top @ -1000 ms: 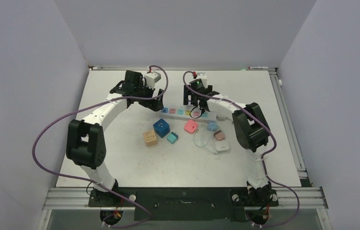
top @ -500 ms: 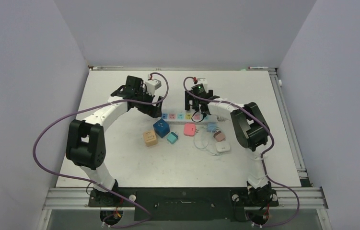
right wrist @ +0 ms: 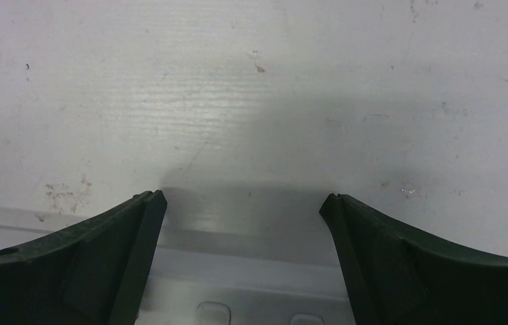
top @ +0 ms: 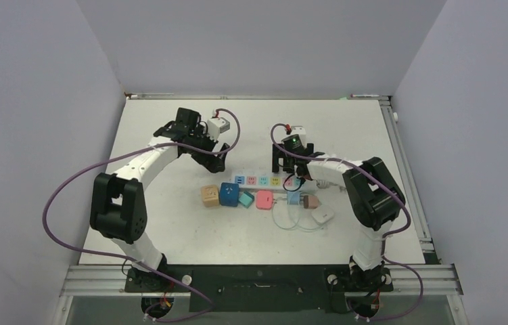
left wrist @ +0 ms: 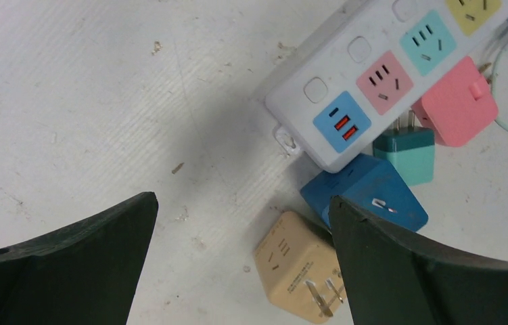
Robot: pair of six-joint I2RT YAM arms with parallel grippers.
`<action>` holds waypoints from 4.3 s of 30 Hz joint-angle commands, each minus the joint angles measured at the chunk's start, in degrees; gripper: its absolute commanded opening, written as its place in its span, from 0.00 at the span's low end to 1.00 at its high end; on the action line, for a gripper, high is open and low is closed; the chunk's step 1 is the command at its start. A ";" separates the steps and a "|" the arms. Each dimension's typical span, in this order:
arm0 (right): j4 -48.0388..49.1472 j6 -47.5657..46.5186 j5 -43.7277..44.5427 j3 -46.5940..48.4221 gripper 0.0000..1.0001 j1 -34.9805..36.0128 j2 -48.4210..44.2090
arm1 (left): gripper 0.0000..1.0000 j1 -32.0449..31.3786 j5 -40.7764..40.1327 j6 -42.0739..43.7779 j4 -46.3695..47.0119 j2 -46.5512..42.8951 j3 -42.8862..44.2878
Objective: Insert the plug
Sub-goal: Pick up the plug from the center of the board.
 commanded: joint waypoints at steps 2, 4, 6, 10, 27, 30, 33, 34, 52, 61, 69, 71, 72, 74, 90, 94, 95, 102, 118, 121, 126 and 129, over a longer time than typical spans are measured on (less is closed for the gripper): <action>-2.59 -1.08 1.22 -2.64 0.97 0.63 -4.84 | 0.96 -0.27 8.86 11.21 -9.65 -5.39 0.24; -2.89 -1.39 1.61 -2.49 0.99 0.63 -5.33 | 0.96 -0.82 10.56 14.36 -12.60 -5.80 -0.49; -3.52 -1.45 2.36 -1.54 1.00 0.63 -5.37 | 0.96 -1.78 11.71 17.92 -15.53 -5.72 -0.67; -4.24 -1.00 2.96 0.11 0.92 0.63 -6.49 | 0.96 -4.28 12.95 24.28 -19.37 -5.41 -0.98; -0.62 -0.30 -11.83 -6.18 0.90 -2.91 -24.37 | 0.96 -11.75 4.94 36.04 -10.34 -2.86 -7.02; -1.07 -0.33 -12.39 -6.97 0.90 -3.06 -25.64 | 0.99 -12.52 4.46 36.07 -7.78 -2.35 -8.18; -0.90 0.08 -12.53 -8.51 0.90 -3.14 -26.93 | 0.93 -13.22 4.21 35.87 -5.49 -2.30 -9.39; -0.75 0.40 -12.67 -9.13 0.90 -3.23 -27.49 | 0.90 -13.55 3.72 36.09 -5.24 -2.09 -9.53; 3.00 0.88 -16.21 -15.92 0.90 -2.62 -39.50 | 0.21 -9.33 15.49 27.66 -20.03 -2.37 3.75; 24.10 -4.38 -20.00 -26.56 0.90 3.00 -51.14 | 0.21 1.26 40.73 9.81 -34.90 2.88 22.89; 31.13 -21.93 -21.58 -27.48 0.90 14.43 -53.46 | 0.22 1.55 56.33 -42.11 10.09 -7.35 6.36; 31.93 -25.19 -20.50 -26.24 0.90 16.87 -52.25 | 0.22 1.57 56.49 -69.39 44.40 -10.49 -2.79; 32.29 -26.68 -20.18 -25.68 0.90 17.82 -51.59 | 0.22 1.54 56.06 -83.31 62.42 -10.94 -6.63; 33.43 -28.41 -20.38 -24.76 0.90 19.25 -50.36 | 0.22 1.28 55.38 -102.12 89.75 -8.90 -10.07; 40.77 -34.25 -12.23 -22.40 0.90 21.98 -46.64 | 0.19 0.14 54.25 -108.45 92.46 -11.62 -13.50; 40.94 -34.14 -13.06 -21.32 0.90 21.94 -46.99 | 0.19 0.14 53.25 -100.19 82.89 -13.28 -13.67; 41.08 -33.95 -13.18 -21.14 0.90 21.94 -47.09 | 0.19 0.10 53.03 -97.33 79.52 -13.68 -13.33; 39.74 -33.06 -16.85 -18.34 0.90 22.13 -45.34 | 0.19 -0.50 51.78 -91.51 70.86 -14.23 -12.83; 38.39 -34.80 -18.94 -13.19 0.70 22.40 -38.80 | 0.19 -1.26 51.74 -98.19 76.15 -14.76 -13.42; 36.02 -34.56 -19.23 -11.68 0.40 22.34 -38.68 | 0.27 -1.20 51.68 -98.39 76.61 -14.96 -13.50; 26.11 -27.68 -24.31 -6.47 0.13 16.53 -38.94 | 0.85 -0.65 51.38 -94.96 72.95 -15.67 -12.79; 15.67 -16.79 -33.66 1.38 0.06 7.70 -36.75 | 0.96 0.95 48.55 -75.42 45.13 -15.32 -6.18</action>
